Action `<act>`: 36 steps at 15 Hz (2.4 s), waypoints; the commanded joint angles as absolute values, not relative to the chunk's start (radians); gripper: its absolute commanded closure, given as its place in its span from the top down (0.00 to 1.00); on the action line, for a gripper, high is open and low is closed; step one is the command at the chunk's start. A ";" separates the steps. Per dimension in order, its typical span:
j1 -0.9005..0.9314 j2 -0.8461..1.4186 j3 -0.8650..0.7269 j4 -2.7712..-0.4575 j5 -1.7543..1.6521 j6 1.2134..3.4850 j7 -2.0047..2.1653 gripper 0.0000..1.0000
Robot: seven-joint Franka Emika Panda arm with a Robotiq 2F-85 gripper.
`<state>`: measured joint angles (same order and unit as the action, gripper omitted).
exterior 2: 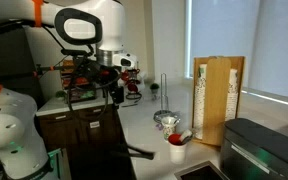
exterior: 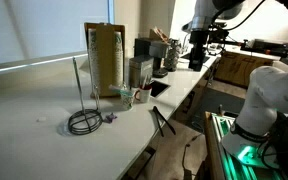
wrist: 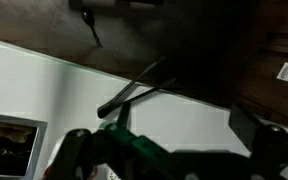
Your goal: Open the lid of the bin
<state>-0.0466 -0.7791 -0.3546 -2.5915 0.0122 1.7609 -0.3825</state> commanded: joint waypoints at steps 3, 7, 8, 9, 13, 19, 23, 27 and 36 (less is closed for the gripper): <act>-0.091 -0.754 -0.330 -2.586 -0.031 1.859 -0.401 1.00; -0.124 -0.670 -0.317 -2.538 -0.191 2.081 -0.429 1.00; -0.132 -0.634 -0.314 -2.517 -0.229 2.139 -0.426 1.00; -0.145 -0.611 -0.309 -2.507 -0.269 2.194 -0.421 1.00; -0.198 -0.425 -0.292 -2.391 -0.354 2.341 -0.348 1.00; -0.198 -0.421 -0.291 -2.388 -0.324 2.333 -0.377 1.00; -0.263 -0.338 -0.296 -2.386 -0.515 2.576 -0.409 1.00; -0.364 -0.192 -0.285 -2.342 -0.768 2.763 -0.364 1.00; -0.386 0.044 -0.275 -2.107 -1.065 2.696 -0.065 1.00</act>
